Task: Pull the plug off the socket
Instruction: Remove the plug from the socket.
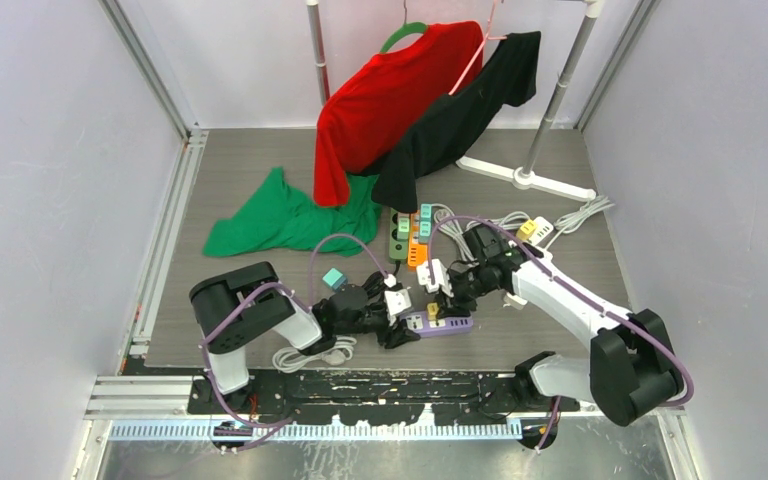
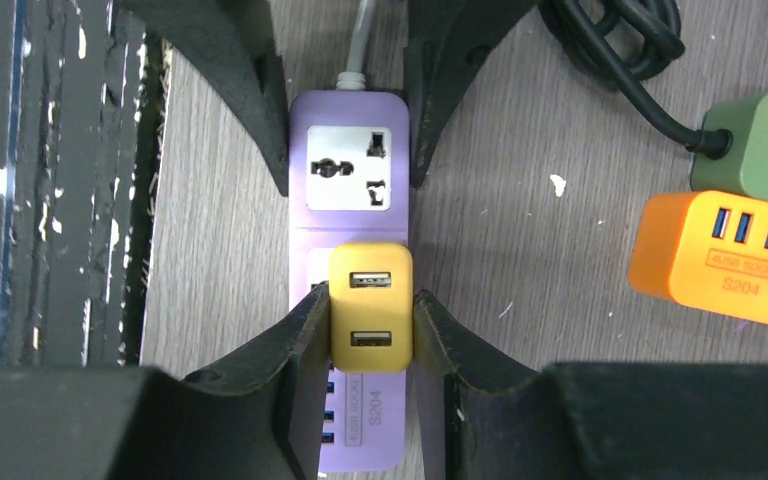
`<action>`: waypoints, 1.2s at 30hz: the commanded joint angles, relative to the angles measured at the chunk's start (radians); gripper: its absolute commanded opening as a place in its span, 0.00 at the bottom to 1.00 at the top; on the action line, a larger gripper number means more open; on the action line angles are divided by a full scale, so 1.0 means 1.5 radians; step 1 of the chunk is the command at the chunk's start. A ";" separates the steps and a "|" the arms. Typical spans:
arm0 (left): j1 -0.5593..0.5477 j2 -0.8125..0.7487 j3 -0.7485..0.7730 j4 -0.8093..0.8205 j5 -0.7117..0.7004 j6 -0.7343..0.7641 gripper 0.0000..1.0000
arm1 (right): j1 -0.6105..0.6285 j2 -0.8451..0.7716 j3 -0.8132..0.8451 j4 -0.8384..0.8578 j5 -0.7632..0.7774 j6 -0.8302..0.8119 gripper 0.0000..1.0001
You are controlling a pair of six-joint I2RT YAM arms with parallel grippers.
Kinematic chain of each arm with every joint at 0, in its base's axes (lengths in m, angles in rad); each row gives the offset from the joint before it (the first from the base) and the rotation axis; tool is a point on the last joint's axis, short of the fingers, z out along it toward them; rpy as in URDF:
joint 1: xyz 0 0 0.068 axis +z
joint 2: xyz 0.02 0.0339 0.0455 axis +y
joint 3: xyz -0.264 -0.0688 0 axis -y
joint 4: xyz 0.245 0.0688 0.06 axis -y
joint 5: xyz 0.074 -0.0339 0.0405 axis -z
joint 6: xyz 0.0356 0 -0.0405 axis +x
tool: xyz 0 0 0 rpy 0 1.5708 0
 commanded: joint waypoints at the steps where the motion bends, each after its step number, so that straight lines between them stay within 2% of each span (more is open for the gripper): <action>1: 0.012 0.017 -0.003 -0.010 -0.042 -0.006 0.00 | 0.022 0.006 0.034 0.042 -0.053 0.131 0.01; 4: 0.012 0.019 -0.002 -0.016 -0.044 -0.006 0.00 | 0.011 -0.002 0.036 0.104 -0.016 0.221 0.01; 8: 0.012 0.020 -0.007 -0.015 -0.045 -0.006 0.00 | -0.035 -0.018 0.032 0.094 -0.003 0.210 0.01; 11: 0.013 0.020 -0.010 -0.015 -0.045 -0.003 0.00 | -0.058 -0.028 0.033 0.030 -0.003 0.133 0.01; 14: 0.012 0.019 -0.010 -0.018 -0.042 -0.002 0.00 | -0.059 -0.018 0.036 -0.129 -0.074 -0.065 0.01; 16: 0.013 0.015 -0.007 -0.027 -0.039 -0.002 0.00 | -0.050 -0.015 0.031 -0.173 -0.105 -0.122 0.01; 20: 0.013 0.008 -0.002 -0.050 -0.033 -0.002 0.00 | -0.018 -0.002 0.035 -0.124 -0.124 -0.060 0.01; 24: 0.013 0.006 0.004 -0.061 -0.032 -0.004 0.00 | -0.001 0.008 0.039 -0.005 -0.119 0.121 0.01; 27: 0.013 0.007 0.009 -0.075 -0.031 -0.004 0.00 | -0.001 0.001 0.042 0.059 -0.077 0.201 0.01; 30: 0.013 0.013 0.010 -0.076 -0.030 -0.004 0.00 | -0.010 -0.004 0.046 0.053 -0.043 0.202 0.01; 36: 0.013 0.014 0.006 -0.078 -0.033 0.000 0.00 | -0.033 -0.020 0.045 -0.068 -0.043 0.040 0.01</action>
